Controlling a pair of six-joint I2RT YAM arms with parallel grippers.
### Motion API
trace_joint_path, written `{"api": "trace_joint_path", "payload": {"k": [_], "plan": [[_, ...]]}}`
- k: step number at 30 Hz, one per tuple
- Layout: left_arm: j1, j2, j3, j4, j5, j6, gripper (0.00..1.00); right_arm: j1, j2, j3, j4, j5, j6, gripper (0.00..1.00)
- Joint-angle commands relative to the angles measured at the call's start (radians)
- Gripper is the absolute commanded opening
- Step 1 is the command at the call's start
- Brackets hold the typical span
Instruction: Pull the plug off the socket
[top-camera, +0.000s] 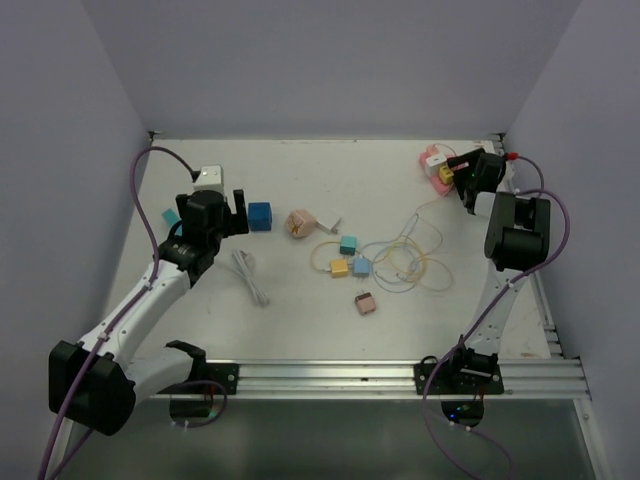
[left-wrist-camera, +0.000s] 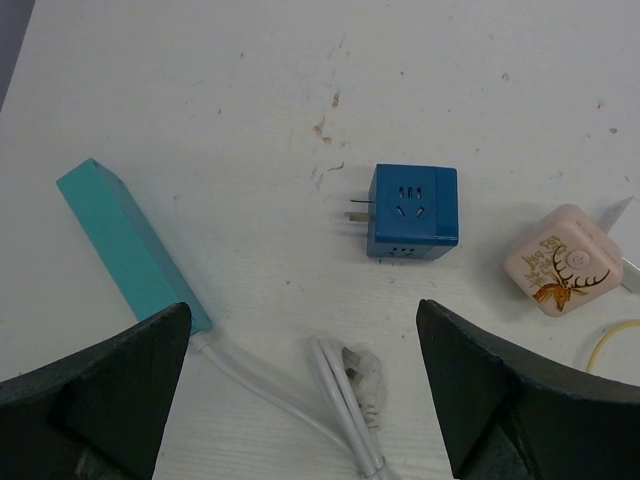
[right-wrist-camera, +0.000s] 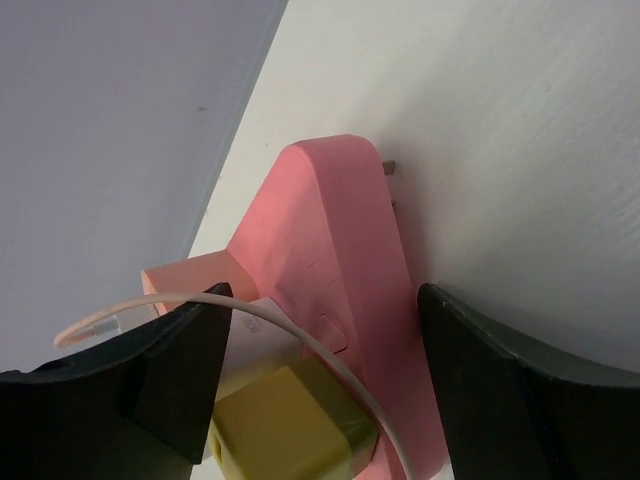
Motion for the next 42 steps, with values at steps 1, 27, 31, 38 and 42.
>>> {"api": "trace_joint_path", "payload": {"k": [1, 27, 31, 38, 42], "plan": [[0.01, 0.009, 0.009, 0.041, -0.003, 0.018, 0.97, 0.003, -0.037, -0.018, 0.08, -0.107, -0.057, 0.77], [0.01, -0.024, 0.011, 0.033, 0.006, 0.007, 0.96, 0.132, -0.681, -0.806, 0.157, -0.227, -0.118, 0.45], [0.01, -0.024, 0.011, 0.033, 0.012, 0.008, 0.96, 0.132, -0.794, -0.815, 0.002, -0.23, -0.185, 0.52], [0.01, -0.016, 0.011, 0.031, 0.007, 0.007, 0.96, 0.13, -0.914, -0.782, -0.204, -0.227, -0.284, 0.78], [0.01, -0.014, 0.011, 0.03, 0.01, 0.008, 0.96, 0.118, -1.034, -0.765, -0.3, -0.183, -0.305, 0.8]]}}
